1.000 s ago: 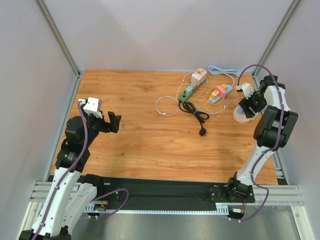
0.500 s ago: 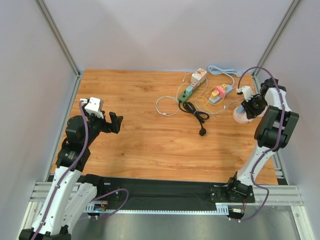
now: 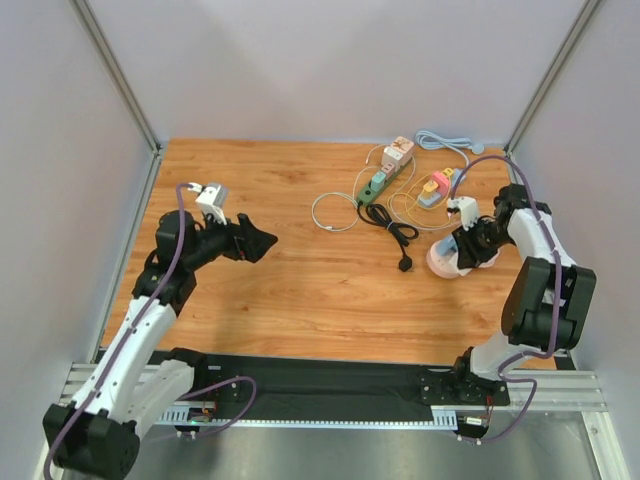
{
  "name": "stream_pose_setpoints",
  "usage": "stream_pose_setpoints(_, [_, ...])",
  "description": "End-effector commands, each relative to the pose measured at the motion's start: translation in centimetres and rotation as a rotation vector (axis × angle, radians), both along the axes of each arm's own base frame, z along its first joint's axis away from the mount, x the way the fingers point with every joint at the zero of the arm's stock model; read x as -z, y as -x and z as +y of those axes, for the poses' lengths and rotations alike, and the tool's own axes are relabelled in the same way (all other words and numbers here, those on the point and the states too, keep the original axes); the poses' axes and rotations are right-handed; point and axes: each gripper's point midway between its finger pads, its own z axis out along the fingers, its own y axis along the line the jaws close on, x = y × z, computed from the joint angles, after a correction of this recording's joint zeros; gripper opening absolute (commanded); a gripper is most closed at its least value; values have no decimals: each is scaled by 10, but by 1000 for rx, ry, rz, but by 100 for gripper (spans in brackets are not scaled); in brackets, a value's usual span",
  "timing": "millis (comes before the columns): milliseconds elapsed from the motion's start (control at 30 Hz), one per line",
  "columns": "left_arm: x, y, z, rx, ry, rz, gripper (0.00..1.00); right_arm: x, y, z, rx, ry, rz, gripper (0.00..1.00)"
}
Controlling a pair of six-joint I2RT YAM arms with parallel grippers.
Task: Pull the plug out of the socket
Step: Move the socket to the center of the board, then remove the plug from the socket.
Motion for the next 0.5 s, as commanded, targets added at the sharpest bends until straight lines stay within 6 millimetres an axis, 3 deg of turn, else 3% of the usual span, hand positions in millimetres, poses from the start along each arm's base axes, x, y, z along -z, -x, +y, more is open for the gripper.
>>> stream_pose_setpoints(0, [-1,3,-30,74,179,159,100,-33,-14,34,8,-100,-134,0])
stream_pose_setpoints(67, [-1,4,-46,103,232,186,100,-35,-10,55,-5,-132,-127,0])
stream_pose_setpoints(100, [13,9,-58,125,237,231,100,-39,-9,61,-6,-138,-137,0])
stream_pose_setpoints(133, [11,4,-63,120,256,203,100,-37,-5,75,-33,-151,-127,0])
stream_pose_setpoints(300, [43,10,-104,142,312,315,100,-36,4,128,-70,-206,-88,0])
stream_pose_setpoints(467, [63,8,-135,145,369,413,99,-36,12,165,-64,-283,-8,0])
